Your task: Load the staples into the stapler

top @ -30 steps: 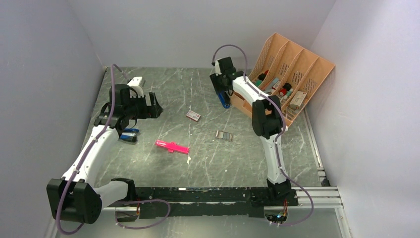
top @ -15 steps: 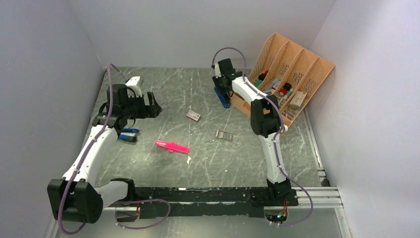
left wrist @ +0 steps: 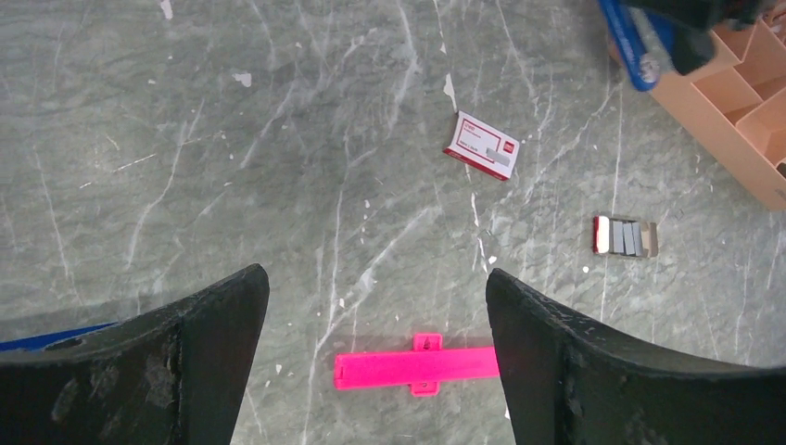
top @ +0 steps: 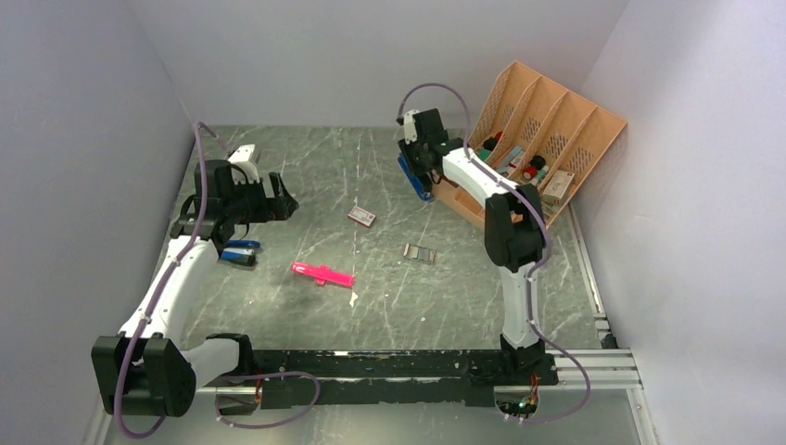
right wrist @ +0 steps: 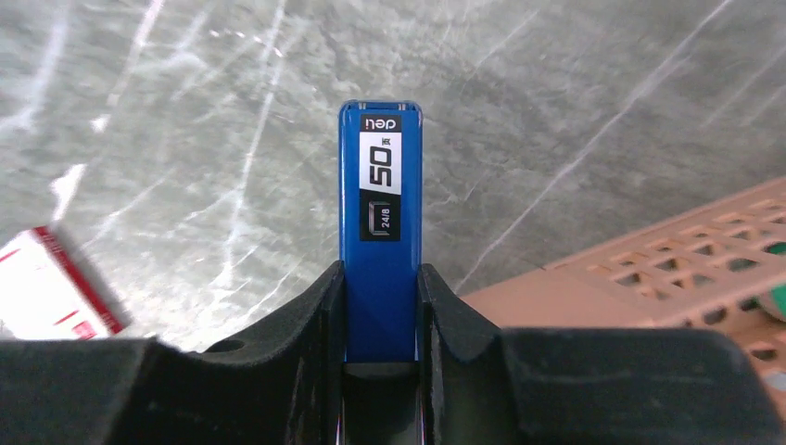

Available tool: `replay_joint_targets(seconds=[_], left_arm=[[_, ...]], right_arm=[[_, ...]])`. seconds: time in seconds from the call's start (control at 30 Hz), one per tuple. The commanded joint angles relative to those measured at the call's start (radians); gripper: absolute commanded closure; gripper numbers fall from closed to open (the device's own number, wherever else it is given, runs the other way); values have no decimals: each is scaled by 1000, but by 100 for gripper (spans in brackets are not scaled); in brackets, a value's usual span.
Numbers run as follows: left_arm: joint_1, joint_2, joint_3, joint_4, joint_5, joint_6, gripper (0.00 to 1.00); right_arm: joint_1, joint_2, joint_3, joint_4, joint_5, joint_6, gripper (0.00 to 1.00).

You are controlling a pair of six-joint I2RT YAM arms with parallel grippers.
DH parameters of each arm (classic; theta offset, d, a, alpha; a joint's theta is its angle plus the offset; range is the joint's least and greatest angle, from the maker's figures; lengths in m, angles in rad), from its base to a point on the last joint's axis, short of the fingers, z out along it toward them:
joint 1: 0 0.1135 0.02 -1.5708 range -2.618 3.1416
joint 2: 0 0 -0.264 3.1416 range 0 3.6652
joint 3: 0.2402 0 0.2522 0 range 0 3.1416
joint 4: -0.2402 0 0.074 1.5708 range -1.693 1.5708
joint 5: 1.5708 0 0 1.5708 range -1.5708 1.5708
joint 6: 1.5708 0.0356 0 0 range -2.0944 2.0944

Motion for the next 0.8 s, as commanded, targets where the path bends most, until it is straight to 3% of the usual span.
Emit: replay_joint_targets(seconds=[0.0, 0.23, 0.37, 0.57, 0.77], left_arm=[[31, -32, -16, 46, 23, -15, 9], [64, -60, -29, 72, 40, -33, 11], [72, -78, -32, 70, 19, -49, 11], [83, -88, -35, 80, 22, -58, 9], [87, -85, -37, 87, 32, -59, 9]], right_arm=[[33, -206, -61, 133, -8, -14, 100], [174, -467, -272, 130, 30, 18, 100], [291, -562, -353, 28, 68, 11, 100], [451, -694, -508, -81, -20, 27, 100], [560, -721, -644, -111, -90, 6, 100]])
